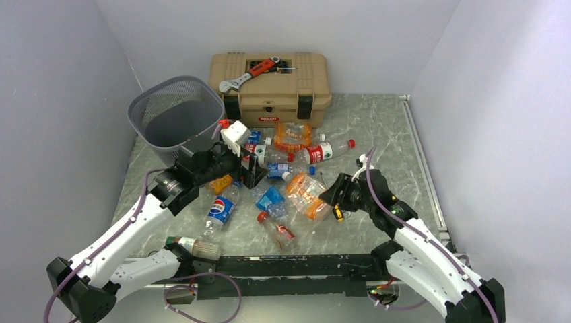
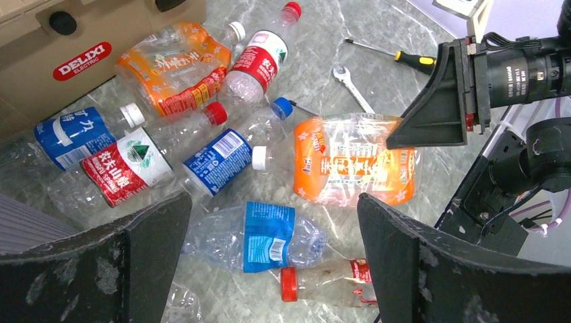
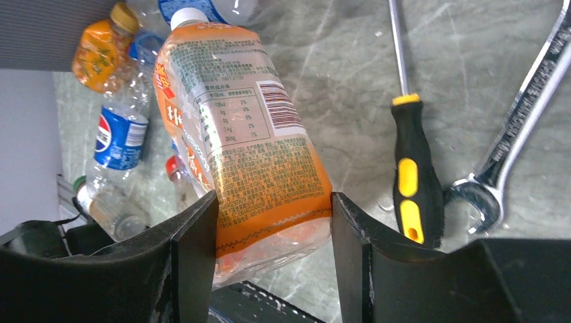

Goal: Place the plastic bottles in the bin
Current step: Pick up the plastic bottle at the center of the board, then place the plastic bottle in the trash bin.

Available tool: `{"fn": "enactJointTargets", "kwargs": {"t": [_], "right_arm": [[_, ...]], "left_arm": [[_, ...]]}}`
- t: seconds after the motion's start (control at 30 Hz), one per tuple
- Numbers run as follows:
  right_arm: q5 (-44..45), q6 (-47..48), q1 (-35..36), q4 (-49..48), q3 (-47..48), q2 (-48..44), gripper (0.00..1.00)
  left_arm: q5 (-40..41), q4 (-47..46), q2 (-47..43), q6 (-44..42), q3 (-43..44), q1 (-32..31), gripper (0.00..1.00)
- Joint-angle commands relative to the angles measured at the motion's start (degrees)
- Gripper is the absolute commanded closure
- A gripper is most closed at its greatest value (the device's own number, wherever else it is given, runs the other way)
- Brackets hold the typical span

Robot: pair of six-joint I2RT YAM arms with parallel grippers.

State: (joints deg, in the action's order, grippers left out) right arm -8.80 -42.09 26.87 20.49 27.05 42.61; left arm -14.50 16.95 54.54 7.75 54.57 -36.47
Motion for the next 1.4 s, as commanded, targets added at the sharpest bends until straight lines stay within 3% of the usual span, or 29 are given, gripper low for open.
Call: {"fn": "enactJointTargets", "kwargs": {"t": [0.0,0.27,0.47,0.6,1.03,1.23,1.37], "right_arm": [[2.2,1.4,0.2,3.6,1.3,-5.1,0.57],[1.7,0.0,0.2,-10.2,-2.5,-21.9,0.63],[-3.6,-1.1,0.2,-27.1,-7.4,-26.5,0.68],[-7.0,-1.0,0.2,-33.1,-8.6,-27.5,0.7],[-10.3,-2.9,0.2,-40.2,-13.3,-30.5,0.73],[-11.1,-4.0,0.2,-44.3,-14.3,-28.7,0.73],[-10.8,-4.6,0.2,-45.7,-14.8,-28.4,0.73]], "left_arm": [[0.2,-1.8,0.7,0.3,1.2,-0.3,0.0],[-1.4,-5.2,0.9,3.9,0.3,-0.3,0.0],[-5.5,-23.7,-2.0,17.2,-6.0,0.2,0.01],[-5.9,-25.7,-1.2,22.4,-3.2,0.5,0.0],[-12.2,-47.7,4.0,39.9,-5.5,1.0,0.0],[-13.6,-44.2,7.8,40.8,-1.7,1.1,0.11],[-15.3,-46.7,9.2,42.4,-2.7,1.0,0.17]]}}
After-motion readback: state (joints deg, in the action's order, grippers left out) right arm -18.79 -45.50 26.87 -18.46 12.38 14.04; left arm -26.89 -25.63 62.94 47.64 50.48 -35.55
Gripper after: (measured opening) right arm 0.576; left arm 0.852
